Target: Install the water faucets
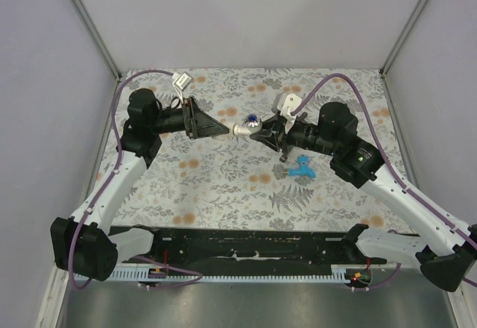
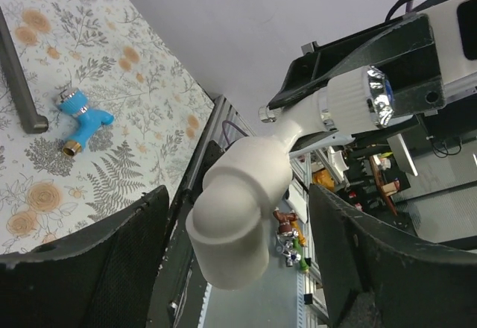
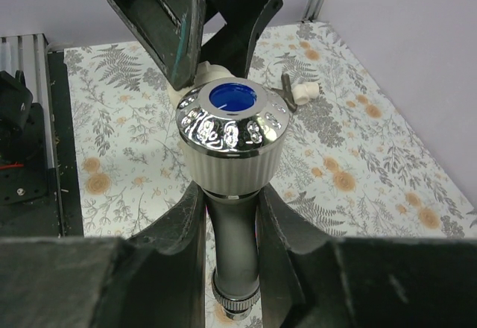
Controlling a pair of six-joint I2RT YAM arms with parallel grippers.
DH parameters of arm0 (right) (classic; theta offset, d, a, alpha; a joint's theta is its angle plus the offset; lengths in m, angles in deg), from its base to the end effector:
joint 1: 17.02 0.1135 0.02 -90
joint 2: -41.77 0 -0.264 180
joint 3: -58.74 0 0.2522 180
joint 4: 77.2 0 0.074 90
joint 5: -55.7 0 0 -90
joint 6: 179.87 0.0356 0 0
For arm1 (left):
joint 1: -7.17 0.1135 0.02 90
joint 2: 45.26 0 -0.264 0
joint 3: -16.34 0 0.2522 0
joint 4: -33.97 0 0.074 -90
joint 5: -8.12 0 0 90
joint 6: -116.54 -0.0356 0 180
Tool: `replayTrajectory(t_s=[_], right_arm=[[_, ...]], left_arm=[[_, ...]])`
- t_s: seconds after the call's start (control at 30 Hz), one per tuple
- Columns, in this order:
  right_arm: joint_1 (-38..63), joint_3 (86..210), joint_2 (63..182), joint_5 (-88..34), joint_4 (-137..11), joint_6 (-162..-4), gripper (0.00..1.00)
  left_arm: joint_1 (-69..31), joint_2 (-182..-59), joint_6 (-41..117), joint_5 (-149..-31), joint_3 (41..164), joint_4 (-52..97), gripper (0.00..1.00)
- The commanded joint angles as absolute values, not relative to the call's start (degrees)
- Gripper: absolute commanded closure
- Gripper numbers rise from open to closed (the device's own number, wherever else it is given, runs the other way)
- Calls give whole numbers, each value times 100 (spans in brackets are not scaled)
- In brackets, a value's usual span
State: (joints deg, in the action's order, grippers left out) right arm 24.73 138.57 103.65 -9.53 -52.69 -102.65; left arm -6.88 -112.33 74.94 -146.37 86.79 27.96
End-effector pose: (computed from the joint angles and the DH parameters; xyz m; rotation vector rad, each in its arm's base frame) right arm 0.1700 0.1717 0.4119 -1.0731 1.3567 0.7395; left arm 0.2426 -0.0938 0.3674 0.4553 1.8404 -1.6801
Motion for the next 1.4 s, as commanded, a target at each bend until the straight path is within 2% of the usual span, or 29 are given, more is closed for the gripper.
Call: replayTrajectory(t_s=[0.0, 0.07, 0.17, 0.23, 0.37, 0.4, 0.53, 0.7, 0.8, 1.03, 1.07, 1.1, 1.13, 1.17, 1.2, 1.27, 1.37], right_arm=[[2455, 14150, 10320, -890, -5992, -10393, 100], [2455, 14150, 10373, -881, -6053, -10367, 100], [2463, 14124, 10443, -820, -6211, -10253, 100], [2455, 14115, 10478, -785, -6299, -10165, 100], [2437, 14150, 10601, -706, -6291, -9736, 100], [2437, 14167, 10627, -636, -6291, -9517, 100], [2376, 14290, 10785, -442, -6212, -8559, 100], [2218, 14396, 11075, 216, -6194, -7153, 100], [2165, 14352, 11242, 480, -6299, -6642, 100], [2121, 14089, 11357, 464, -6528, -6587, 100], [2112, 14088, 11375, 420, -6467, -6649, 100], [2086, 14080, 11375, 307, -6388, -6736, 100], [2068, 14036, 11392, 140, -6353, -6772, 100], [2016, 13975, 11392, -44, -6213, -6798, 100], [1963, 13887, 11401, -246, -6186, -6816, 100], [1901, 13677, 11427, -851, -6150, -6799, 100], [1883, 13421, 11594, -1538, -6212, -6737, 100]], left_arm=[[-812, -11267, 7655, -14973, 8749, 2909, 23], [-891, -11232, 7558, -15052, 8784, 2909, 28], [-997, -11188, 7435, -15184, 8776, 2952, 42], [-1006, -11127, 7400, -15211, 8723, 3022, 57], [-1006, -10942, 7181, -15202, 8592, 3286, 97], [-1006, -10872, 7023, -15150, 8556, 3304, 98], [-1006, -10434, 6094, -14773, 8355, 3191, 98], [-1137, -9502, 3433, -13245, 7907, 2382, 98], [-1182, -9132, 2402, -12550, 7529, 2337, 98], [-1191, -9026, 2389, -12101, 7176, 2513, 98], [-1182, -9008, 2564, -11812, 7150, 2565, 95], [-1191, -8982, 2801, -11444, 7132, 2566, 83], [-1191, -8956, 2968, -11005, 7141, 2522, 58], [-1191, -8938, 3074, -10731, 7141, 2444, 44], [-1191, -8912, 3223, -10346, 7176, 2295, 34], [-1191, -8868, 3549, -9668, 7281, 1848, 28], [-1191, -8727, 3883, -8938, 7518, 996, 26]])
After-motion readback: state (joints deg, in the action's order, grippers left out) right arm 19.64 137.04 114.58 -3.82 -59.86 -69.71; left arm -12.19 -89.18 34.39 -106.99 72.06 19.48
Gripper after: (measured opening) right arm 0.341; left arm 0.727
